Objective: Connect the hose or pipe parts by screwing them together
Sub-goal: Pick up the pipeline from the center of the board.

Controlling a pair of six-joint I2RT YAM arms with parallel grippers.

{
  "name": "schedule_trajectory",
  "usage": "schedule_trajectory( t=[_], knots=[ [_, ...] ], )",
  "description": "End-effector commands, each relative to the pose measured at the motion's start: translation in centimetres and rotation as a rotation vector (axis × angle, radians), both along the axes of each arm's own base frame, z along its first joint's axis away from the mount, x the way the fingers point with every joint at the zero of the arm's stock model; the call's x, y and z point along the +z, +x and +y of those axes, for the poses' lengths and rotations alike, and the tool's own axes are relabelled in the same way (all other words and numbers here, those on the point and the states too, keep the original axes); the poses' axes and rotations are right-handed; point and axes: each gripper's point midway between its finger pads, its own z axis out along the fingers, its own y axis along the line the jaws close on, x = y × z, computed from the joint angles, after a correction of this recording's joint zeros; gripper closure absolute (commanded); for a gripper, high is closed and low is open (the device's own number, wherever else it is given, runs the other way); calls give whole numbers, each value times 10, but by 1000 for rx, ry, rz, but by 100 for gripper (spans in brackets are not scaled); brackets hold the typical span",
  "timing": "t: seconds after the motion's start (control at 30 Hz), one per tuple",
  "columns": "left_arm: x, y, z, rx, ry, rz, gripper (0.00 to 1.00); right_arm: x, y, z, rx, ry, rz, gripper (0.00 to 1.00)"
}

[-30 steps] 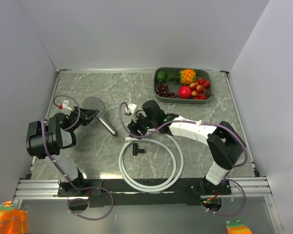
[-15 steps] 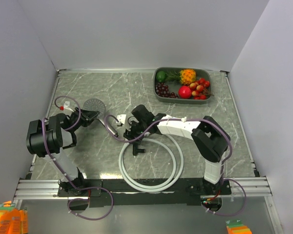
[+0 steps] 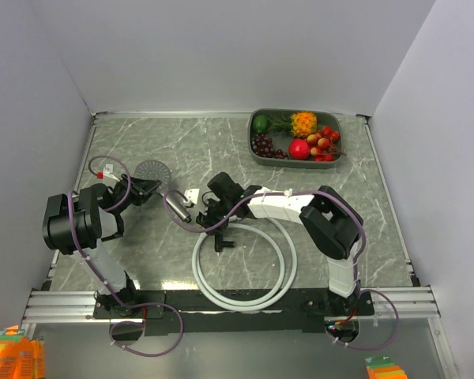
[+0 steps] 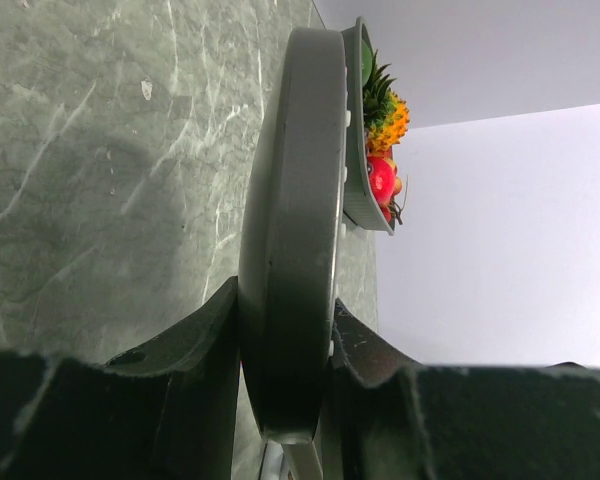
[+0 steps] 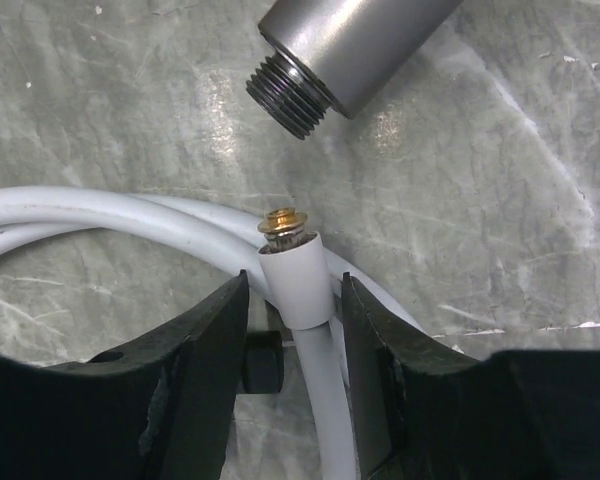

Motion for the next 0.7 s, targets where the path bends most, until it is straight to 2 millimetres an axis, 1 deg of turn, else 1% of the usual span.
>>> schedule_trajectory(
  t=[0.0,0.1,0.23,0.37,0.47,0.5,0.6,0.67],
  knots=[
    [17,3,0,-13,21,-85,99,15,11,22,19,68,-46,52],
    [18,2,0,-15,20,-86,99,18,12,26,19,87,-49,56],
    [18,2,-1,-19,21,-89,99,23,12,31,30,105,-47,70],
    [18,2,-2,-21,20,-89,99,24,12,32,33,112,-39,73],
    [18,2,-1,-19,20,-86,99,28,12,33,19,131,-42,73],
    [18,2,-1,-18,22,-88,99,32,14,34,-5,148,-48,74],
    [17,3,0,-9,26,-85,99,38,24,29,-101,155,-41,75],
    [17,4,2,-2,31,-84,99,41,20,24,-139,171,-23,75]
  ],
)
